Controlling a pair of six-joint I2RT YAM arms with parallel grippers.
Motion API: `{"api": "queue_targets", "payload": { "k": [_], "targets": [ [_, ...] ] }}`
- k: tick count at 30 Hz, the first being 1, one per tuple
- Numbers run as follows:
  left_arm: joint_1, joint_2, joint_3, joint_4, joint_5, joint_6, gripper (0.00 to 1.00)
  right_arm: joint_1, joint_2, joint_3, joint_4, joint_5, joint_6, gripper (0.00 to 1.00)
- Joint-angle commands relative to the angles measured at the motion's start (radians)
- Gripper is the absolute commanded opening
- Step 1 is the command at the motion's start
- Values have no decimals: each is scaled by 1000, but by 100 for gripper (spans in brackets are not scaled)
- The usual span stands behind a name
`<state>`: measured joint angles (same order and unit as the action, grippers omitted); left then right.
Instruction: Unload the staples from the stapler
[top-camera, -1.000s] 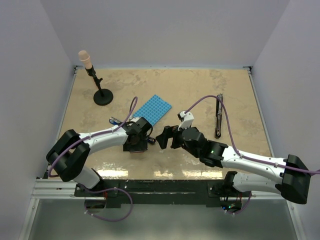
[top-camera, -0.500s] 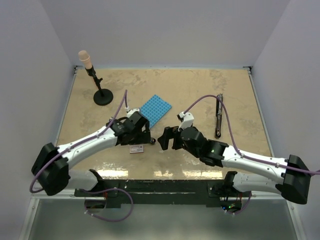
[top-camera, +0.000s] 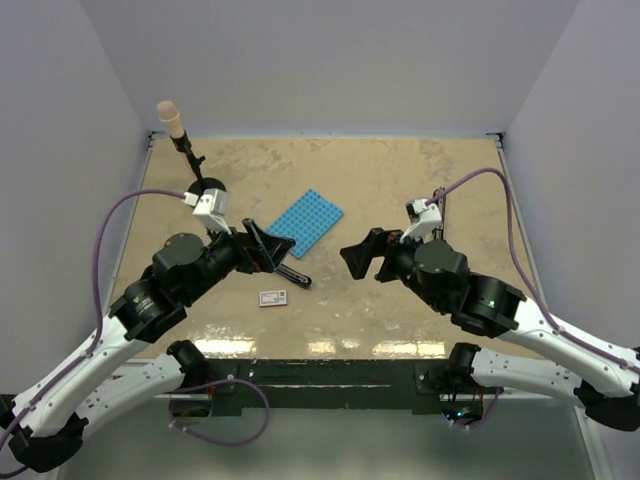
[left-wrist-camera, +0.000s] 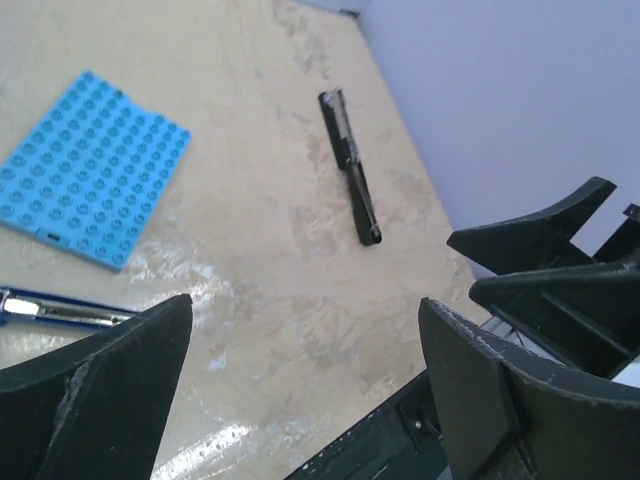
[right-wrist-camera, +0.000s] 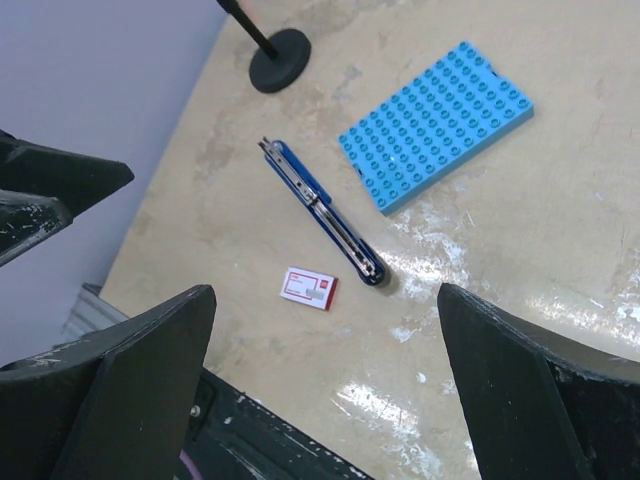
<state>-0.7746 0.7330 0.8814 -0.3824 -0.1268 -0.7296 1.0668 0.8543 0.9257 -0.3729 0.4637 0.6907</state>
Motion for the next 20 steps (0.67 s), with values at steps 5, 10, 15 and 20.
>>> {"api": "queue_targets", "payload": {
  "k": [5,10,15,20],
  "targets": [
    [-2,-109,-68,123,143,116,100,4,-161,55,-48,36,-26,99],
    [-2,-109,-79,129,182,125,100,4,-198,18,-15,35,-23,99],
    [-2,-127,-99,131,171,119,100,2,-187,2,8,35,-31,99],
    [-2,-153,-105,113,138,118,100,4,-173,5,5,26,-31,99]
  ]
}}
